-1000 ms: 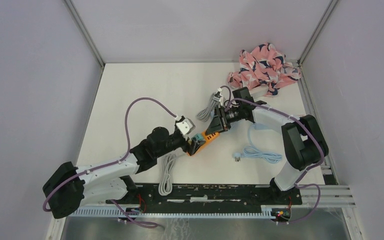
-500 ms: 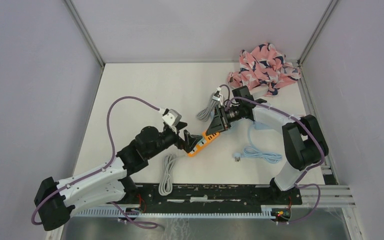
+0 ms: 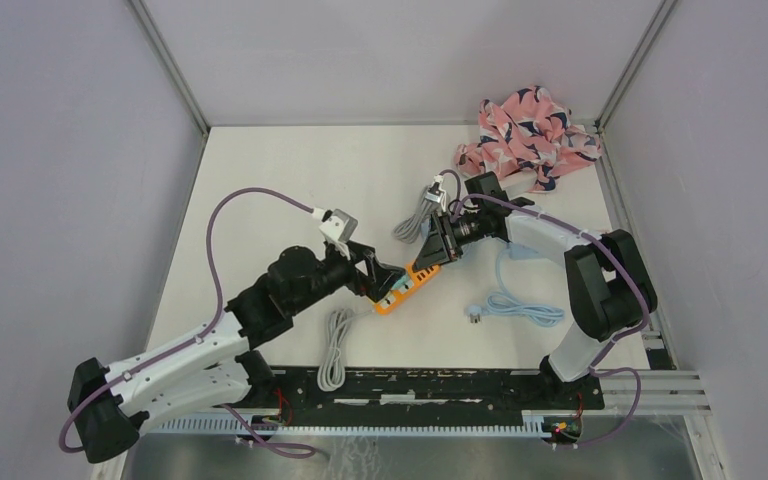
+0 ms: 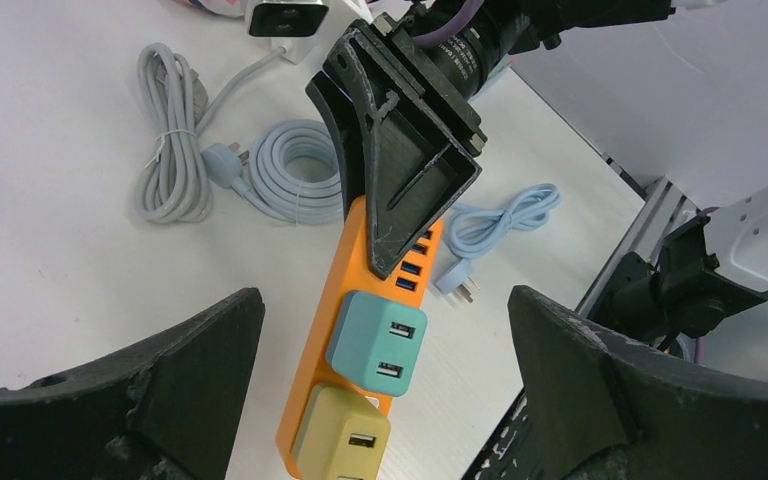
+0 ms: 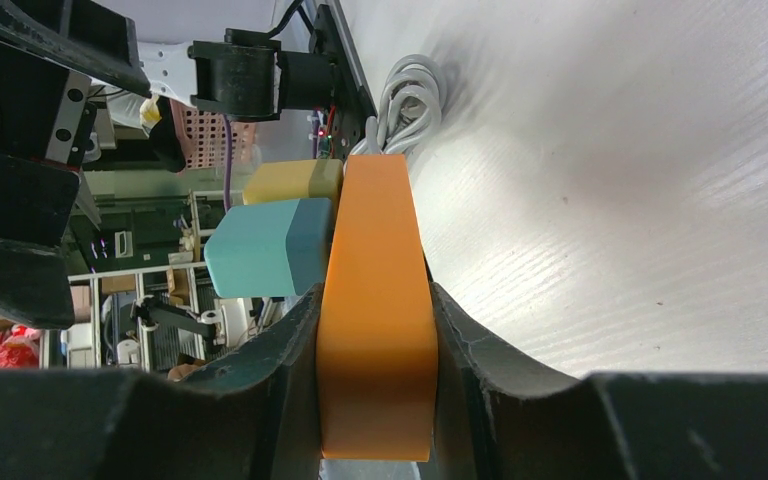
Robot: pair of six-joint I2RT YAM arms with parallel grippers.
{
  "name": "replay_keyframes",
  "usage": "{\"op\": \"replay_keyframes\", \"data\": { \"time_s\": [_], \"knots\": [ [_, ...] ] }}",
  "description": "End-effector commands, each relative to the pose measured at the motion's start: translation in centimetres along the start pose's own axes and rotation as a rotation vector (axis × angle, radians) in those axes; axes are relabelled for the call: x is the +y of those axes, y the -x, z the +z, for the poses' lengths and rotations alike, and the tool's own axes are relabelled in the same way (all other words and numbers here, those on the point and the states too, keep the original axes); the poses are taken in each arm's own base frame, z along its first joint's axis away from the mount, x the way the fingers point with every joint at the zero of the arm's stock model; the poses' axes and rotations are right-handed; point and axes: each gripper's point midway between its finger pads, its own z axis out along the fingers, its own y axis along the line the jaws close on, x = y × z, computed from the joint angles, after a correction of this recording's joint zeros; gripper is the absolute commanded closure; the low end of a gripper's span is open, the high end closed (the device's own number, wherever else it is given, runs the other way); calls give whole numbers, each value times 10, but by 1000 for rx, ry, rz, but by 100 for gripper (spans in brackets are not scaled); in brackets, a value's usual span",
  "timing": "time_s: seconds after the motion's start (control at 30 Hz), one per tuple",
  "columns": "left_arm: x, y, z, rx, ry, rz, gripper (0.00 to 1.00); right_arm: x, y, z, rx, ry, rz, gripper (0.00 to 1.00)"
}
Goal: Pull the plug off the socket
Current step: Remove the plug from the socket.
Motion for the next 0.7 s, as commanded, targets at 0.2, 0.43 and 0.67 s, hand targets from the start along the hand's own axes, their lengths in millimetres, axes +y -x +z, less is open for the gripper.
{"op": "replay_keyframes", "data": {
  "time_s": [0.2,0.43,0.67],
  "knots": [
    [7,7,14,112,137,-89,9,24,17,-10,-29,67,-78,100],
    [3,-14,31,296,201,26,16,22,18,-12,-34,62,-74,100],
    [-17,-24,34,356,98,120,34,20,19,-13,-39,57,-68,100]
  ]
}}
